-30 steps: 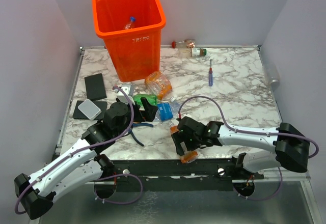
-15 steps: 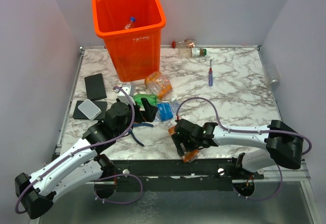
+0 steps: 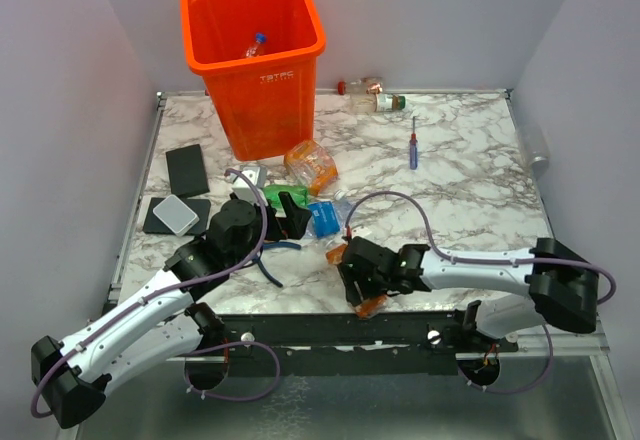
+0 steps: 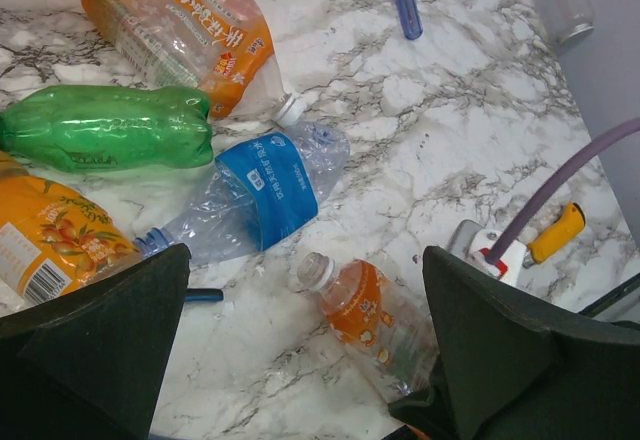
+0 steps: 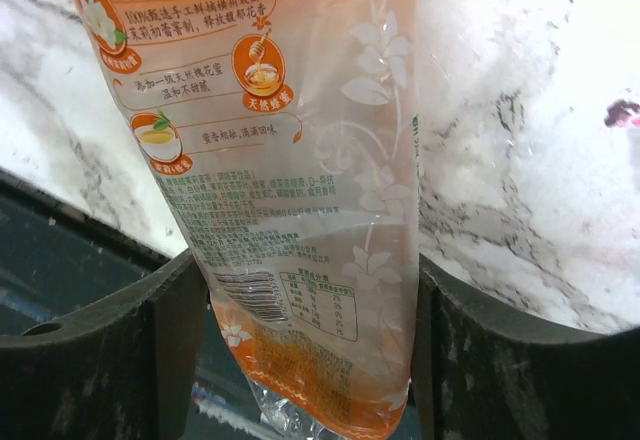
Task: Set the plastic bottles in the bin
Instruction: Pick up the plastic bottle from the corner of the board.
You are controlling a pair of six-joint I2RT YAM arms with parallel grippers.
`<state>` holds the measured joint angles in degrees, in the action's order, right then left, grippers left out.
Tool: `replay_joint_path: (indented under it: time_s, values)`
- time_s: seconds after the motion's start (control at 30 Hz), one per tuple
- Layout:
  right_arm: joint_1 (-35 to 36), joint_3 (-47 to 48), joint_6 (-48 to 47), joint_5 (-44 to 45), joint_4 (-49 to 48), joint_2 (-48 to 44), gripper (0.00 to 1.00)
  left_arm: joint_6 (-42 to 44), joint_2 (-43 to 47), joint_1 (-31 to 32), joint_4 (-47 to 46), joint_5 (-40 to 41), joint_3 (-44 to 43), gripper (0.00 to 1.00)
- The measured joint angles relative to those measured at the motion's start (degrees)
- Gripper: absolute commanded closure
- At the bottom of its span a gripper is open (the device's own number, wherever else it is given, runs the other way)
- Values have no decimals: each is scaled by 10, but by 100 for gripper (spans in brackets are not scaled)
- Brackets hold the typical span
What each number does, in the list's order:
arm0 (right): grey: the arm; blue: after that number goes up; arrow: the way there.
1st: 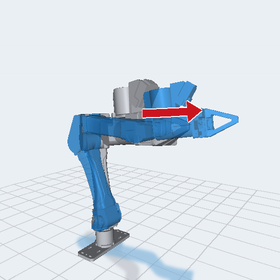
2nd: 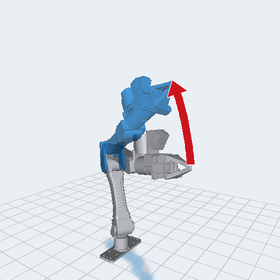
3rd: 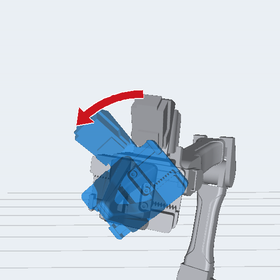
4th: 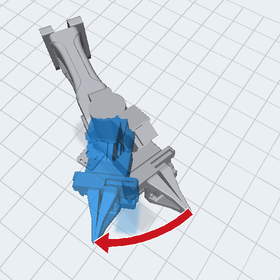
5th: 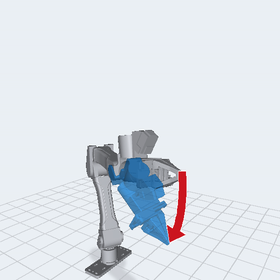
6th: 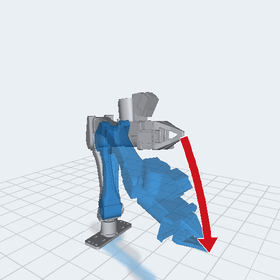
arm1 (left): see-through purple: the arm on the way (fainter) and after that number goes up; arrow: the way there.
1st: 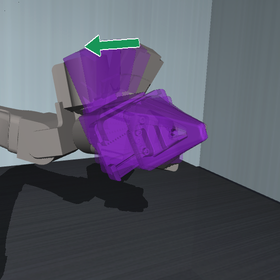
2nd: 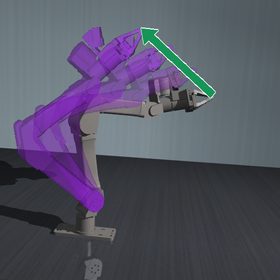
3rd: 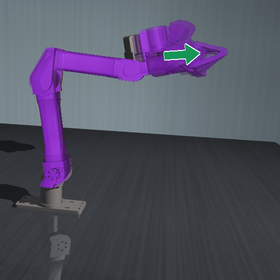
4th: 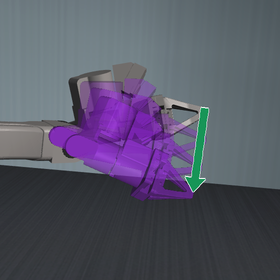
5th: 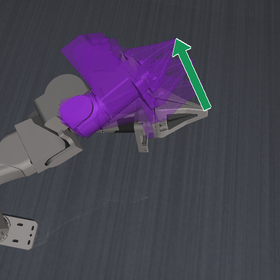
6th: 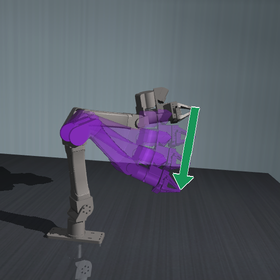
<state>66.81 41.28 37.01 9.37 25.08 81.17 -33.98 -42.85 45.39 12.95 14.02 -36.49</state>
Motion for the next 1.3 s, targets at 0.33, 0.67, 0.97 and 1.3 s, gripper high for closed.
replay_joint_path:
  time_s: [0.33, 0.67, 0.97, 1.3]
  values:
    - [0, -35, -56, 26, -82, -294, 55, -9, -5, 0, -81, 3, -30, 1]
    - [0, -42, -150, 61, -167, -370, 57, -88, -93, -2, -267, -128, -78, 1]
    - [0, -50, -168, 70, -206, -368, 58, -123, -125, -2, -343, -218, -87, 13]
    - [0, -50, -175, 78, -221, -361, 58, -131, -146, -2, -334, -265, -87, 66]
